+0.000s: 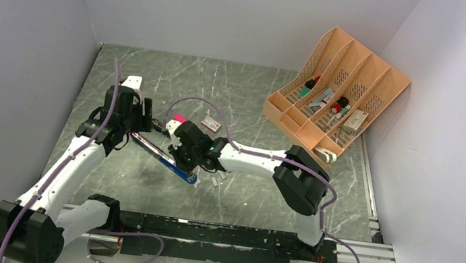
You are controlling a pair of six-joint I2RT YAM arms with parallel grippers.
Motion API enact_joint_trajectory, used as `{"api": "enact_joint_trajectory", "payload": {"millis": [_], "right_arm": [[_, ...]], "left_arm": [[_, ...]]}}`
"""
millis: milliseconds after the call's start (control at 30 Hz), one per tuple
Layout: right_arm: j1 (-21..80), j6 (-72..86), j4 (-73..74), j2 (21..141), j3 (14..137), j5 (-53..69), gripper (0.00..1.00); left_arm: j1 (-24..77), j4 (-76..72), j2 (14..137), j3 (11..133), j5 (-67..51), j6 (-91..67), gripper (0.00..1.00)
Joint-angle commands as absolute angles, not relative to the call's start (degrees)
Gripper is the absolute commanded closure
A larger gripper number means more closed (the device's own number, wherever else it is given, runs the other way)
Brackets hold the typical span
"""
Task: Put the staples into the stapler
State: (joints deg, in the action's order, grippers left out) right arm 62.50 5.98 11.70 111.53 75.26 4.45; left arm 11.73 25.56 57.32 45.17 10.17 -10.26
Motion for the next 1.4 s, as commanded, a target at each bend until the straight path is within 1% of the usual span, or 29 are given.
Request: {"api": "enact_joint_trajectory", "payload": {"millis": [0, 400, 933, 1367], "right_arm": [[62.76, 5.8, 15.04, 113.68, 76.06, 3.92, 1.0], [62.84, 6.06, 14.87, 113.37, 75.17, 2.15, 1.0], [62.9, 5.88, 3.15, 105.51, 67.69, 2.14, 1.0], [63.15, 5.63, 3.55, 105.88, 68.3, 1.76, 1.0]], "left_arm": [[12.21, 24.48, 56.51, 45.27, 9.22, -9.58, 0.26], [12.48, 24.52, 56.55, 45.31, 9.49, -9.58, 0.26], [12.48, 24.48, 56.67, 45.33, 9.41, -9.58, 0.26], [12.57, 24.43, 56.64, 45.26, 9.49, -9.58, 0.26]]}}
